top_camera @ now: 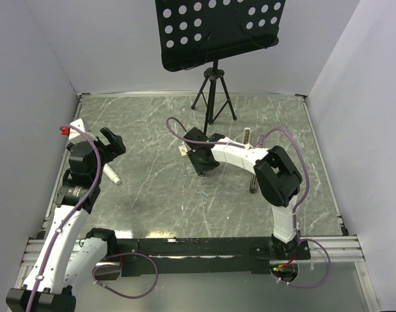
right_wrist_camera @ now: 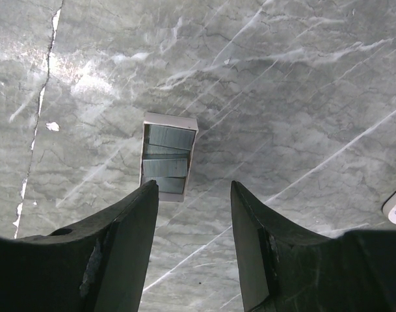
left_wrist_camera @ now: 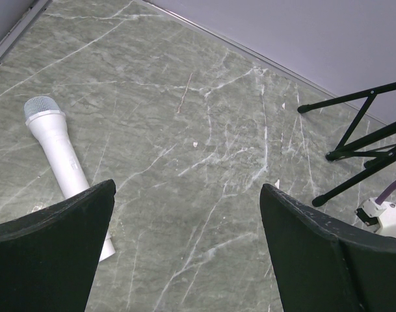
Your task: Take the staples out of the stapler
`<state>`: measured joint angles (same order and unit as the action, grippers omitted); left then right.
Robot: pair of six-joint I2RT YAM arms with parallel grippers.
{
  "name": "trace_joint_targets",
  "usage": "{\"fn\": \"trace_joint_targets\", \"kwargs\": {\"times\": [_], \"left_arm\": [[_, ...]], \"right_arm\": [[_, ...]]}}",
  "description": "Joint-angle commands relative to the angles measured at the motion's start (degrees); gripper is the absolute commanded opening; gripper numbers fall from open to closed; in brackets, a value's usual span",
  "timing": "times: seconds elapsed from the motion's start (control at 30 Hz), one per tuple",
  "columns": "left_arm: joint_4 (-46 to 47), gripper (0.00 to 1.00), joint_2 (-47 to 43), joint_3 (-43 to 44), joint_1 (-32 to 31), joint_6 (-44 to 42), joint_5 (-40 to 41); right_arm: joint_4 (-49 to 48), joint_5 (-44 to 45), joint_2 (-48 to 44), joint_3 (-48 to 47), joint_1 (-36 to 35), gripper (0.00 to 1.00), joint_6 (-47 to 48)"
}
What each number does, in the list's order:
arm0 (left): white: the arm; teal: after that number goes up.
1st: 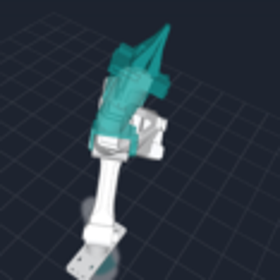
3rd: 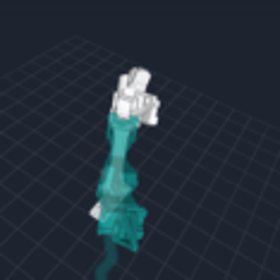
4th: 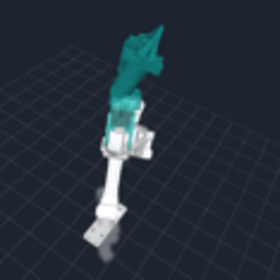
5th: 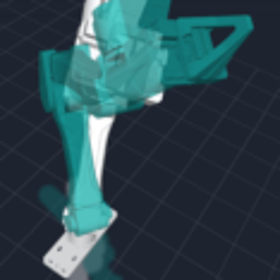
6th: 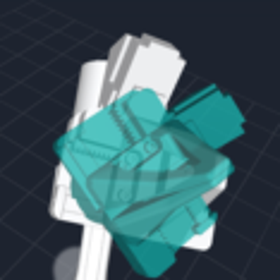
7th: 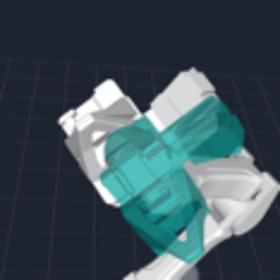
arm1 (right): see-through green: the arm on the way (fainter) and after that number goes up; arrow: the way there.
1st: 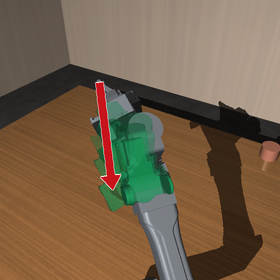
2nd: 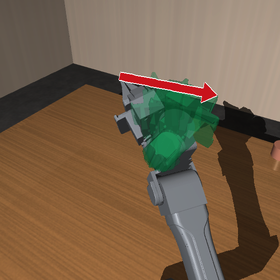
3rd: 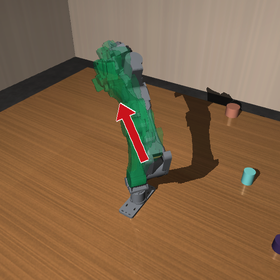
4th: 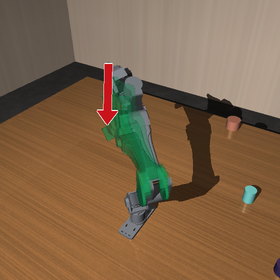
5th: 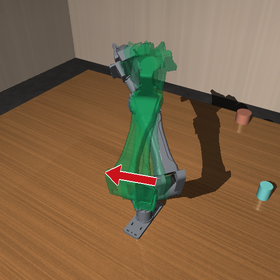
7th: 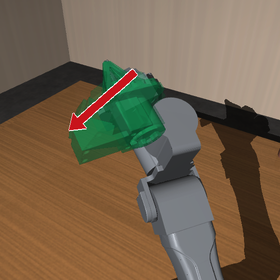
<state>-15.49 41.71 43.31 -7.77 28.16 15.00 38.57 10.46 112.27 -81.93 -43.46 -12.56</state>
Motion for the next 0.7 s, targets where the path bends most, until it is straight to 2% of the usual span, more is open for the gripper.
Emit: {"fn": "trace_joint_targets", "kwargs": {"times": [0.0, 0.67], "left_arm": [[1.7, 0.97, -0.8, -0.1, -0.2, -0.5, 1.0], [1.8, 0.97, -0.6, -0.1, -0.1, -0.5, 1.0]], "right_arm": [[-0.4, 1.0, -0.2, 0.8, 0.4, 0.56, -0.5], [-2.3, 1.5, 1.9, 0.0, 1.2, 0.56, -0.5]]}}
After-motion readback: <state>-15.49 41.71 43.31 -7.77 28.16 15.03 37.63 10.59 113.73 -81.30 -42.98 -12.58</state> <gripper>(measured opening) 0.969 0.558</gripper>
